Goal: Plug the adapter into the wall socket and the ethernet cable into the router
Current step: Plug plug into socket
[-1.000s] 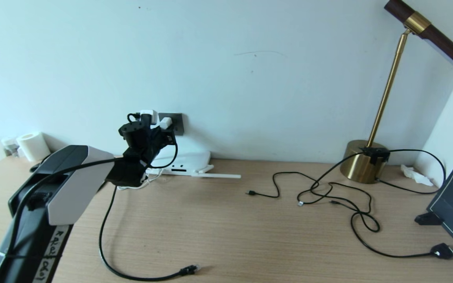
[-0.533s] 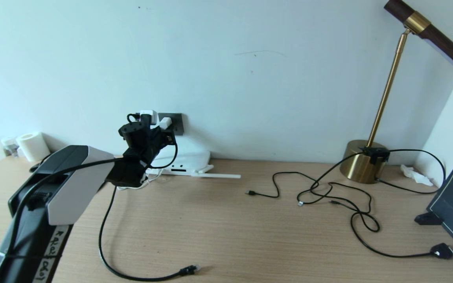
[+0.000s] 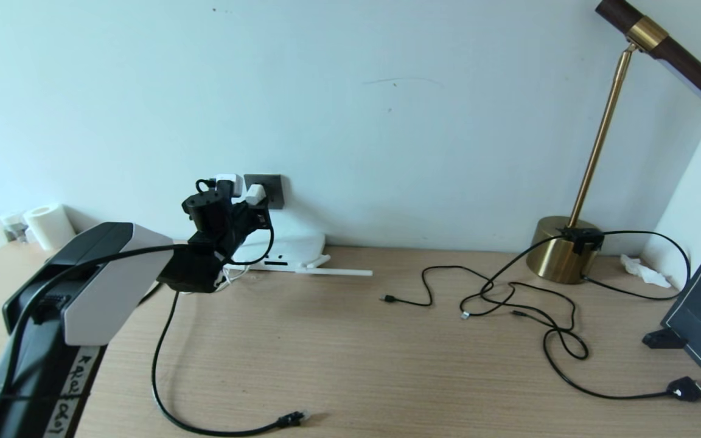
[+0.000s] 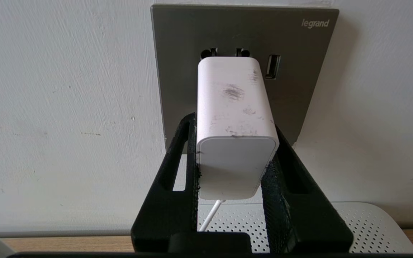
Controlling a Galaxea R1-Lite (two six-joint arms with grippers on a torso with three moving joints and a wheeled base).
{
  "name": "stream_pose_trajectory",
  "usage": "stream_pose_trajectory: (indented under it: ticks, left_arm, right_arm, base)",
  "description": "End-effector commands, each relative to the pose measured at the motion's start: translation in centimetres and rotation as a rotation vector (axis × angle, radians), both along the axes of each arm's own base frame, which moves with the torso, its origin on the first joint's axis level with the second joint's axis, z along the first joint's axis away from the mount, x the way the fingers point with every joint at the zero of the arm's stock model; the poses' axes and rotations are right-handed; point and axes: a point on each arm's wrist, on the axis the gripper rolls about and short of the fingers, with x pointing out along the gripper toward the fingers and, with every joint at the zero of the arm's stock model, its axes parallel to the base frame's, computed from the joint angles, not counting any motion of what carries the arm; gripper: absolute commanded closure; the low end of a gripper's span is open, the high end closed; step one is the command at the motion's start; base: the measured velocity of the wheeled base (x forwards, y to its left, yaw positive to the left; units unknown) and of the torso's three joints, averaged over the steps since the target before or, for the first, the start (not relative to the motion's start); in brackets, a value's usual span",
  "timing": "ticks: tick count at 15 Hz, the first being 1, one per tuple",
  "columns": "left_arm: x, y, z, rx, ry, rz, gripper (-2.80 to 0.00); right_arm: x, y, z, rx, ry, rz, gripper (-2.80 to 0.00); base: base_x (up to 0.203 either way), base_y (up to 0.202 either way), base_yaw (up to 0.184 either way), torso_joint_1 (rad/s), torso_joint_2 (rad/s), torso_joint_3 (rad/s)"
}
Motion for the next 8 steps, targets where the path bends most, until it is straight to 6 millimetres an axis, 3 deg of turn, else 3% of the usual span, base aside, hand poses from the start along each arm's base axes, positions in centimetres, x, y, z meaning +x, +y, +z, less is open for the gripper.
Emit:
stream_pose_trajectory:
  ticks: [1,8]
  left_arm:
    - [-0.23,-0.12,0.65,-0.004,-0.013,-0.004,0.00]
    - [-0.35,-0.11,1.50,-0.013,-0.018,-0.005,0.00]
  right_arm:
    - [0.09,0.00,-0.30,0.000,0.011,0.000,-2.80]
    - [0.08,0.00,-0.31,0.000,0.011,0.000,-2.80]
  base:
    - [0.000,0.000,0.000,0.000,0.00,0.000]
    - [0.000,0.000,0.000,0.000,0.00,0.000]
